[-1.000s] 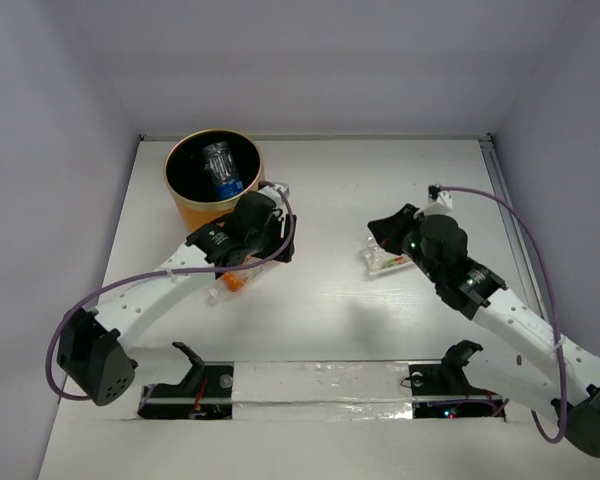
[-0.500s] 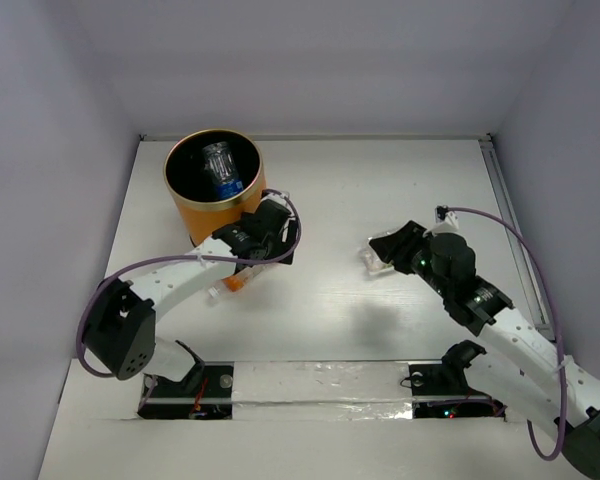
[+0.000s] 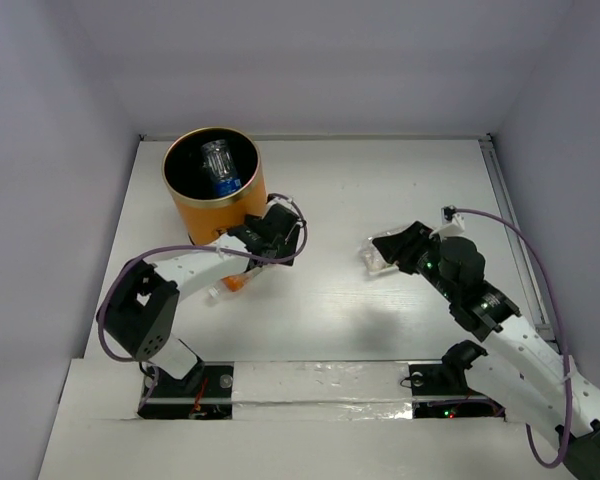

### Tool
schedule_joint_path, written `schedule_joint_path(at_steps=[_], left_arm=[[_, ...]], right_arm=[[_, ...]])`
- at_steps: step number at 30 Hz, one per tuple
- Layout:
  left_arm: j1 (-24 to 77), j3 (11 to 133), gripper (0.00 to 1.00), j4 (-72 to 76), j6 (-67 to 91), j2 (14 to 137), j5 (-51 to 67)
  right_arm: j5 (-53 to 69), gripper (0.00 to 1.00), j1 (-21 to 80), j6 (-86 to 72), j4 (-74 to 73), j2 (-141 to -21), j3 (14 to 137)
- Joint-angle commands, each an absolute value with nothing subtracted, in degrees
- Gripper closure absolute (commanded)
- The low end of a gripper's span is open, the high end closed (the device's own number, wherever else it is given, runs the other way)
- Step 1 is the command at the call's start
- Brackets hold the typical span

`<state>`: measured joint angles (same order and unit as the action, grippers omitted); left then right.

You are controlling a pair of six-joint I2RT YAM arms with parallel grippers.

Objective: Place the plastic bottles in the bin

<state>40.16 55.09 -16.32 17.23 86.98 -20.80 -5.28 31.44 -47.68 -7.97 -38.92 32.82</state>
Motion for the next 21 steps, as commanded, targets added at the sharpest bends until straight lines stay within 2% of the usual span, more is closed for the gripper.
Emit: schedule_joint_path(at_steps=[1, 6, 9, 10, 13, 14, 18, 21], left_arm=[[40.0, 55.4, 0.24, -15.3, 16.2, 89.0, -22.6], [40.0, 55.5, 0.24, -14.9, 16.0, 92.4, -21.1], [40.0, 55.9, 0.26, -14.9, 15.6, 93.4, -18.9], [40.0, 56.5, 0.27, -14.9, 15.6, 93.6, -18.2], [40.5, 57.7, 0.27, -15.1, 16.3, 94.0, -14.6], [40.5, 57.9, 0.27, -14.9, 16.5, 94.2, -13.7], [41.8, 58.0, 0.27, -14.3, 17.2, 94.8, -10.9], [42.4, 57.3, 0.31, -13.1, 17.3, 94.7, -9.0]], right_arm=[[-4.0, 0.44, 30.6, -46.9, -4.0, -38.4, 31.4], [-3.3, 0.40, 30.1, -48.8, -3.0, -39.1, 29.5], [-4.4, 0.32, 29.5, -50.6, -5.2, -41.1, 29.4], [-5.1, 0.28, 29.5, -51.1, -6.4, -41.9, 29.7], [-9.5, 0.05, 27.3, -52.6, -13.3, -46.1, 32.3], [-11.0, 0.01, 25.7, -52.9, -16.1, -47.3, 33.7], [-10.8, 0.00, 20.1, -52.2, -17.8, -52.2, 36.4], [-10.5, 0.00, 15.8, -51.5, -18.9, -56.6, 38.7]])
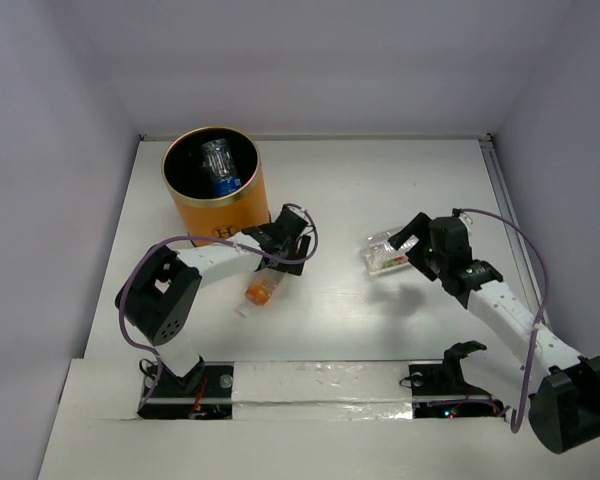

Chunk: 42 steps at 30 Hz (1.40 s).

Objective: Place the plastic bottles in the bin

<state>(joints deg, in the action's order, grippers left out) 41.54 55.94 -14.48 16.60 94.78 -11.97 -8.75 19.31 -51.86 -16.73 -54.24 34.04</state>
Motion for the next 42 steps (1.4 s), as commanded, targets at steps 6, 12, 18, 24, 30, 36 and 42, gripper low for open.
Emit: schedule_joint_path(at_steps=[6, 12, 18, 24, 30, 36, 42], left_arm=[[42.4, 55.5, 0.60, -10.5, 17.1, 93.1, -4.1], [42.4, 55.7, 0.69, -9.3, 15.9, 91.3, -1.1], [42.4, 55.4, 0.74, -7.6, 16.0, 89.0, 2.1], [42.4, 56.0, 0.76, -6.8, 16.1, 86.6, 4.0], [42.4, 58.8, 0.76, -8.4, 16.5, 82.5, 4.1], [42.4, 63.8, 0.76, -10.8, 17.9, 79.1, 4.2], [42.4, 71.2, 0.77, -14.2, 18.1, 78.0, 4.3]], right_arm=[[-11.5, 0.00, 13.2, -48.4, -20.9, -64.4, 43.9], [-13.2, 0.00, 11.3, -46.8, -24.2, -74.2, 50.0], [-14.3, 0.00, 10.7, -44.3, -27.1, -79.0, 53.5], [-15.4, 0.00, 10.2, -38.2, -29.8, -88.3, 60.6], [-14.9, 0.00, 10.2, -32.6, -32.2, -91.9, 66.8], [-15.6, 0.50, 10.2, -29.0, -30.7, -88.2, 62.4], [-16.2, 0.64, 10.2, -27.9, -30.2, -81.0, 56.9]])
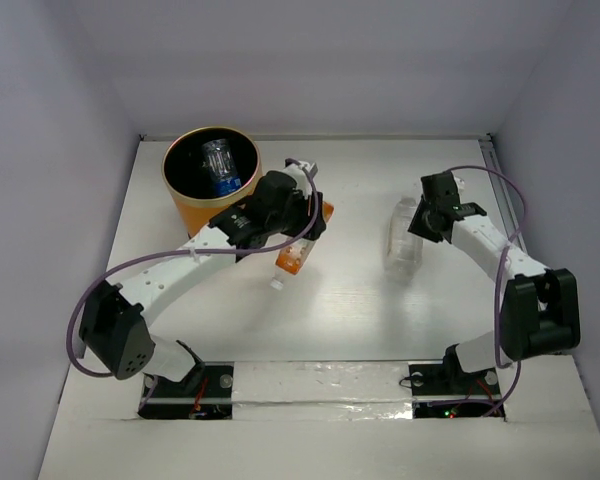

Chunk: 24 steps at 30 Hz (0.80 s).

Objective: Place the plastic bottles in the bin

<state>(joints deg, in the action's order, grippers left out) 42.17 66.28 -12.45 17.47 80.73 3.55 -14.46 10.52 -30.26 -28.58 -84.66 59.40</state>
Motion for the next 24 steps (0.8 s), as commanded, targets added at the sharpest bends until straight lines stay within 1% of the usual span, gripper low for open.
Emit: schedule_joint_path(at_steps=[1, 2, 4, 5, 7, 8, 12, 13, 16, 20, 24], left_arm=[[42.4, 74.1, 0.77, -14.5, 17.9, 77.8, 4.2], [42.4, 75.7, 0.77, -14.8, 17.8, 77.7, 4.0], [40.7, 81.7, 0.77, -16.1, 17.2, 77.8, 4.0], [39.9, 83.8, 0.77, -16.7, 17.1, 78.0, 4.0], [37.7, 89.8, 0.77, -17.7, 16.6, 78.7, 5.6], [34.9, 91.6, 0.77, -18.1, 16.6, 79.4, 6.4], [26.9, 101.0, 0.77, -19.9, 17.0, 81.4, 11.9], [25.7, 101.1, 0.77, -20.6, 17.0, 81.7, 12.1], [20.8, 107.6, 0.77, -22.5, 16.5, 82.1, 12.7], [14.9, 110.0, 0.78, -22.6, 17.6, 81.5, 12.7], [10.6, 109.0, 0.78, -20.2, 18.2, 80.9, 11.7]], right_arm=[[-16.6, 0.61, 10.2, -27.7, -30.5, -79.7, 56.6], [-16.8, 0.51, 10.2, -27.5, -30.8, -78.4, 56.5], [-15.7, 0.36, 10.2, -27.2, -31.0, -75.3, 56.7], [-15.1, 0.18, 10.2, -27.2, -31.0, -74.5, 56.9], [-11.9, 0.05, 10.2, -26.5, -29.4, -73.0, 57.0], [-11.4, 0.00, 10.2, -26.2, -29.4, -73.3, 58.3], [-10.6, 0.00, 9.7, -22.1, -30.4, -79.6, 62.6], [-10.3, 0.00, 9.7, -21.5, -30.6, -79.6, 63.4], [-8.4, 0.00, 9.1, -19.4, -31.2, -84.5, 65.6], [-6.1, 0.00, 9.1, -17.1, -31.7, -88.8, 67.5], [-2.3, 0.00, 9.1, -15.3, -32.3, -93.2, 68.9]])
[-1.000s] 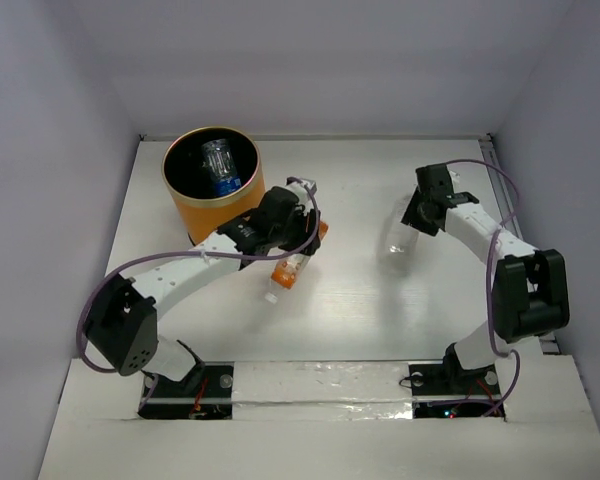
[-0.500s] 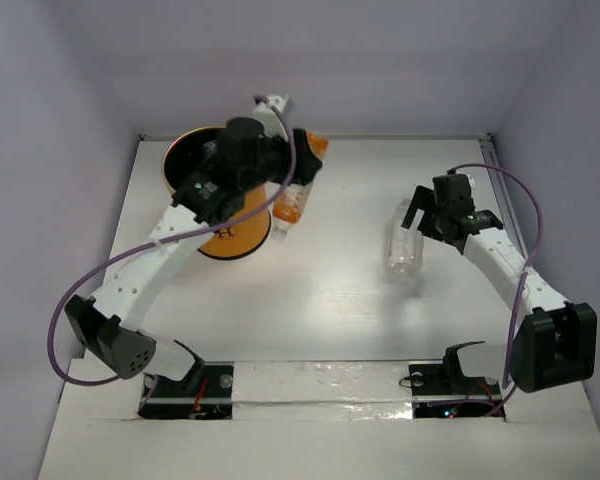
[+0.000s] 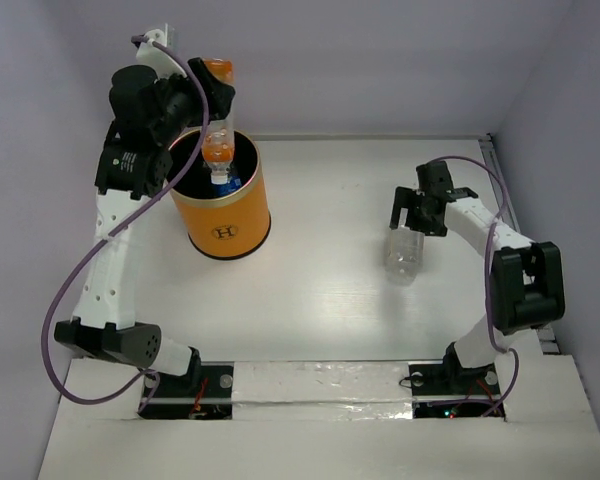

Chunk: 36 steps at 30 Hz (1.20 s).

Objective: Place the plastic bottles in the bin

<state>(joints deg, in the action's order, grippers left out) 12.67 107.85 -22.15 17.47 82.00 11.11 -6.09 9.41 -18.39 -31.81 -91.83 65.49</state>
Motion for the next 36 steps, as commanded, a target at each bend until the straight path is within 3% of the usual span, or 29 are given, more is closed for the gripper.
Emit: schedule_joint_path(at_steps=[1, 10, 16, 19, 24, 25, 28, 29, 31, 36], left_arm=[[9.9, 108.5, 0.78, -19.5, 18.1, 80.8, 10.1], [7.3, 96.3, 0.79, -5.8, 13.1, 77.8, -2.9], [6.8, 85.4, 0.79, 2.7, 10.2, 77.6, -8.6], [6.8, 81.5, 0.79, 6.9, 9.4, 77.3, -10.5], [6.8, 76.6, 0.76, 12.7, 8.4, 78.4, -12.0], [6.8, 75.9, 0.74, 13.4, 8.5, 78.4, -11.2], [6.8, 74.7, 0.49, 13.3, 11.2, 78.7, -10.5], [6.8, 74.4, 0.37, 12.9, 11.9, 78.6, -10.5], [6.8, 74.7, 0.27, 11.0, 13.8, 78.0, -10.5], [6.8, 77.6, 0.20, 7.0, 17.7, 75.9, -8.5]], right_arm=[[-1.3, 0.00, 9.1, -15.1, -32.4, -94.0, 69.4], [1.2, 0.03, 8.6, -16.6, -31.5, -100.5, 71.3], [4.5, 0.38, 8.6, -19.2, -27.9, -96.9, 70.0], [7.8, 0.44, 8.6, -21.5, -23.7, -92.5, 67.4], [14.1, 0.45, 9.2, -27.2, -16.2, -83.9, 66.0], [15.1, 0.45, 10.0, -27.9, -15.5, -81.8, 66.6], [16.1, 0.45, 12.6, -31.0, -12.1, -79.5, 71.1], [16.1, 0.45, 13.5, -31.8, -10.9, -79.3, 72.5], [16.0, 0.45, 16.5, -33.9, -7.5, -79.7, 77.2], [13.5, 0.44, 24.3, -37.4, 2.6, -84.6, 87.7]])
